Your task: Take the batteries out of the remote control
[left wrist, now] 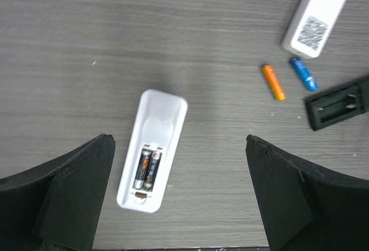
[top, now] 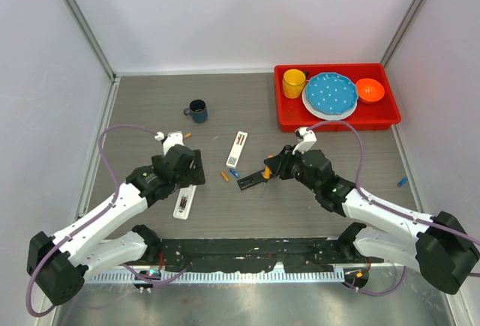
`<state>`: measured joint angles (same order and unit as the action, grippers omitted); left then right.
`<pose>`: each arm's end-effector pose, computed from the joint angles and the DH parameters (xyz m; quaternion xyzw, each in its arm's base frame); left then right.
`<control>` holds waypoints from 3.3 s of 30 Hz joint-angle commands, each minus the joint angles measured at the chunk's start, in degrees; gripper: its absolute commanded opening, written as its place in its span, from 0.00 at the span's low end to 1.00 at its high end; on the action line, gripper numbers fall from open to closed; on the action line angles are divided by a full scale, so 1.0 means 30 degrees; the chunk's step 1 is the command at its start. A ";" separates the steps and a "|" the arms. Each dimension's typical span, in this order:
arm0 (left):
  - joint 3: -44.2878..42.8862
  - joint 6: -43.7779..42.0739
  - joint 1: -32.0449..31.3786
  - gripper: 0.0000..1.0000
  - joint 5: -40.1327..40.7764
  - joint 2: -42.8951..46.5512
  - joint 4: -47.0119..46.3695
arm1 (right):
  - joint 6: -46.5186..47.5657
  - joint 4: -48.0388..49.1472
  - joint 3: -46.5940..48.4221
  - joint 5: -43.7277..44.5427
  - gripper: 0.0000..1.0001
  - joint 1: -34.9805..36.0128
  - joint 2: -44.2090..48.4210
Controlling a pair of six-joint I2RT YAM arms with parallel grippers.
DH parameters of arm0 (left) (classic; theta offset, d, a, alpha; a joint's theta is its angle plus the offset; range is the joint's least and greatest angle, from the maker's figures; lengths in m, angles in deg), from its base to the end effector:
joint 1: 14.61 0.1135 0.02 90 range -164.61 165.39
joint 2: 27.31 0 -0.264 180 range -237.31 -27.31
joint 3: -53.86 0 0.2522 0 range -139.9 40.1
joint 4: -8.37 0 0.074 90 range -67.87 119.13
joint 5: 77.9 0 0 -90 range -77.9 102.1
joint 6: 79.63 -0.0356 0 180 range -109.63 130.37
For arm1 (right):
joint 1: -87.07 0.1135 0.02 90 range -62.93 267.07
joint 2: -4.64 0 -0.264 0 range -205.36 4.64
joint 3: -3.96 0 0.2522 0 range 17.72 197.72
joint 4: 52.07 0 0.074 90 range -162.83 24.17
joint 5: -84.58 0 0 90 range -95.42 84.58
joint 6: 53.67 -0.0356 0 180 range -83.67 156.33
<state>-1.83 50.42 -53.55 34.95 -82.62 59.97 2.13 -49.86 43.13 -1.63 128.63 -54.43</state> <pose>0.1556 -0.1079 0.2490 -0.0747 0.9239 -0.0628 0.3700 0.1705 0.1480 0.2208 -0.0323 0.8066 0.3410 0.4818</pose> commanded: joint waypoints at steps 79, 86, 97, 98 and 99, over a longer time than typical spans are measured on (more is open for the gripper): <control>-1.1304 -0.4092 -1.0635 0.00 0.0880 -1.8125 -0.1805 | 0.0237 -0.3156 -0.2874 -0.4604 0.01 -0.9049 0.4485; -1.1423 -0.4649 -0.8819 0.00 -0.1259 -1.8623 -0.2155 | 0.0119 -0.2978 -0.2815 -0.4926 0.01 -0.9254 0.4162; -1.1833 -0.5704 -0.7148 0.00 -0.2574 -1.9093 -0.2302 | 0.0207 -0.2920 -0.2844 -0.5248 0.01 -0.9518 0.3986; -1.1688 -0.5704 -0.7177 0.00 -0.2781 -1.9064 -0.2390 | 0.0207 -0.2920 -0.2845 -0.5219 0.01 -0.9518 0.3986; -1.1542 -0.5733 -0.7264 0.00 -0.2986 -1.8919 -0.2681 | 0.0207 -0.2891 -0.2932 -0.5190 0.01 -0.9518 0.3986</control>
<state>-37.20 35.08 -75.93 28.33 -137.96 53.92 3.01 -61.16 34.50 -16.54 100.37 -42.30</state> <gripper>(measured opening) 0.482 0.261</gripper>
